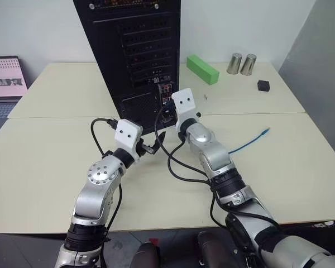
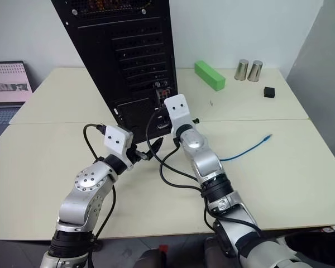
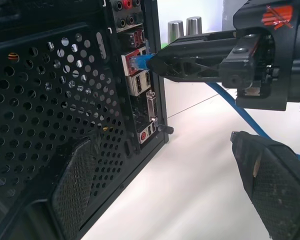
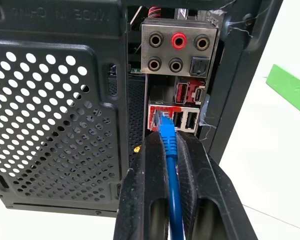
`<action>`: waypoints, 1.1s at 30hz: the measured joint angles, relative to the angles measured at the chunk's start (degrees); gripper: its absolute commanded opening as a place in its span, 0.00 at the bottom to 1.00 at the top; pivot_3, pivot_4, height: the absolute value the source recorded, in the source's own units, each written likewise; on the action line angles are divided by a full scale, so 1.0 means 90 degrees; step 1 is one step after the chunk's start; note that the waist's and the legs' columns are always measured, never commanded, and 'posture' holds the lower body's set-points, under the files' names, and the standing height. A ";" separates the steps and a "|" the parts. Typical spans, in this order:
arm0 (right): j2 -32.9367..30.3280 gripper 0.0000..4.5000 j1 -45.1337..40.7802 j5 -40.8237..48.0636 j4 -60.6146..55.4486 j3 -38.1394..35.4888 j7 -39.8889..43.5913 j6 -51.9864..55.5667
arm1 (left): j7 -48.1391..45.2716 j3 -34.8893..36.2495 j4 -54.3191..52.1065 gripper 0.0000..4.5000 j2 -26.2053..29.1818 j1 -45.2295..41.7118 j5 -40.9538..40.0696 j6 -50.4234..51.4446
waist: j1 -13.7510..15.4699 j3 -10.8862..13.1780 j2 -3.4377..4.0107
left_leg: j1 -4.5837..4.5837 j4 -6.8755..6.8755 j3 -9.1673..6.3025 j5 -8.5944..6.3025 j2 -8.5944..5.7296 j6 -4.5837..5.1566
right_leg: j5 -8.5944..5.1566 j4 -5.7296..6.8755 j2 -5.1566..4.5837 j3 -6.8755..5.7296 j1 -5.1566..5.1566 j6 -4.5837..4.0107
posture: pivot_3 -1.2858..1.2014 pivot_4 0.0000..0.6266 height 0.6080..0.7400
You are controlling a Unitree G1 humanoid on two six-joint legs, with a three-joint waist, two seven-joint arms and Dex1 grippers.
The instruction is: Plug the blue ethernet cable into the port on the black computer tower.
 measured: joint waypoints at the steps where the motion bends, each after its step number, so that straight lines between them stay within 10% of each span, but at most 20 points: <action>1: 0.0001 0.00 -0.0014 0.0001 0.0020 0.0004 -0.0008 -0.0008 | 0.0001 0.0000 0.0000 0.98 -0.0002 0.0000 -0.0001 0.0000 | -0.0007 0.0000 0.0000 | 0.0000 0.0000 0.0000 0.0000 0.0000 0.0000 | 0.0000 0.0000 0.0000 0.0000 0.0000 0.0000 | 0.52 0.24 1.00; 19: 0.0011 0.00 -0.0244 0.0082 0.0635 0.0032 -0.0047 -0.0474 | 0.0017 -0.0017 -0.0001 0.98 -0.0062 0.0001 0.0007 0.0000 | -0.0054 0.0000 0.0000 | 0.0009 0.0000 0.0000 0.0003 0.0002 0.0004 | 0.0007 0.0003 0.0006 0.0001 0.0004 -0.0001 | 0.52 0.24 1.00; 33: -0.0361 0.71 0.0572 0.0316 -0.1321 0.0116 0.0718 0.0650 | 0.0013 -0.0004 0.0005 0.98 -0.0103 -0.0007 0.0005 -0.0002 | -0.0006 0.0000 0.0001 | -0.0084 0.0000 -0.0021 0.0002 -0.0001 0.0002 | 0.0009 -0.0012 -0.0025 -0.0020 -0.0061 -0.0004 | 0.52 0.24 1.00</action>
